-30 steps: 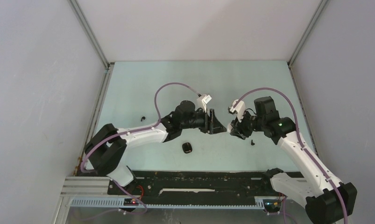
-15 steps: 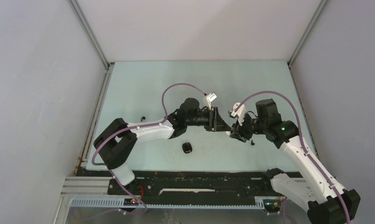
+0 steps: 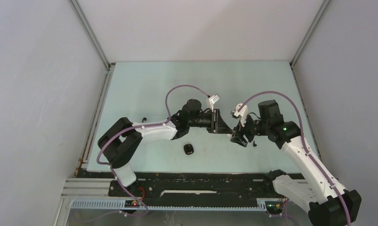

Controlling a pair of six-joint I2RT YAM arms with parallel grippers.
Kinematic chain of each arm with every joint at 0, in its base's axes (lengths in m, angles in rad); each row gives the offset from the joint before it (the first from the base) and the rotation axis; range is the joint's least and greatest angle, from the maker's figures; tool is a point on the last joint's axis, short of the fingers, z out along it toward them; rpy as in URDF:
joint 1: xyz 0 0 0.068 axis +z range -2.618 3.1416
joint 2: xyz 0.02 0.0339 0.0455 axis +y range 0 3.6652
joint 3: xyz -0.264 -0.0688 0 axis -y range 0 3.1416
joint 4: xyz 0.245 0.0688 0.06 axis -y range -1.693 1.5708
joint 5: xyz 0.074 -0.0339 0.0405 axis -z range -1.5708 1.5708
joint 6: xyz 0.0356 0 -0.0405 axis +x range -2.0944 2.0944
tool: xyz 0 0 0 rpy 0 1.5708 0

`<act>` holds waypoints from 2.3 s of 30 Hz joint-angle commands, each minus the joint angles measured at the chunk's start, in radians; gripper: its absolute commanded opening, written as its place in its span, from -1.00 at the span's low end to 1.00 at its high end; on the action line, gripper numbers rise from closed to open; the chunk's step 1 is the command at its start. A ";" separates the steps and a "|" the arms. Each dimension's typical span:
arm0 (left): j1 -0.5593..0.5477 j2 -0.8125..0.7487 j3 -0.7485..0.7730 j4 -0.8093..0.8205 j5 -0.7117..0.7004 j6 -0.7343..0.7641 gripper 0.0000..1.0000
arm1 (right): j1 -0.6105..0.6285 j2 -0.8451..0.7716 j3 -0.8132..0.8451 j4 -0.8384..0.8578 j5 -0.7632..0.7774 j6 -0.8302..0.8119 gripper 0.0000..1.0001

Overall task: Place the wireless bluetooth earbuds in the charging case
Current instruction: Pick up the charging case at the center of the board, then open the charging case.

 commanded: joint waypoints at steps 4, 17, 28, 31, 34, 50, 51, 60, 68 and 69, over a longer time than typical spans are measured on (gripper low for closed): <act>-0.016 -0.107 -0.091 0.144 0.016 0.182 -0.93 | -0.167 -0.004 0.142 -0.188 -0.387 -0.018 0.45; -0.082 -0.321 -0.218 0.161 0.019 0.620 -0.89 | -0.321 0.181 0.157 -0.594 -0.724 -0.488 0.00; -0.091 -0.284 -0.209 0.266 0.072 0.542 -0.90 | -0.218 0.203 0.141 -0.508 -0.708 -0.411 -0.21; -0.091 -0.276 -0.204 0.281 0.085 0.529 -0.90 | -0.180 0.199 0.133 -0.472 -0.684 -0.378 -0.32; -0.091 -0.274 -0.204 0.281 0.084 0.529 -0.88 | -0.176 0.192 0.132 -0.468 -0.683 -0.373 -0.55; -0.116 -0.270 -0.163 0.032 0.075 0.724 -0.16 | -0.041 0.004 0.137 -0.365 -0.346 -0.247 -0.82; -0.119 -0.270 -0.163 0.032 0.077 0.727 -0.18 | -0.042 0.004 0.136 -0.361 -0.344 -0.237 -0.82; -0.155 -0.274 -0.173 0.031 0.044 0.754 -0.17 | -0.031 0.031 0.137 -0.297 -0.363 -0.167 -0.82; -0.160 -0.277 -0.170 0.018 0.033 0.777 -0.36 | -0.013 0.045 0.137 -0.295 -0.347 -0.163 -0.81; -0.160 -0.277 -0.170 0.017 0.033 0.777 -0.44 | -0.012 0.047 0.137 -0.294 -0.347 -0.162 -0.80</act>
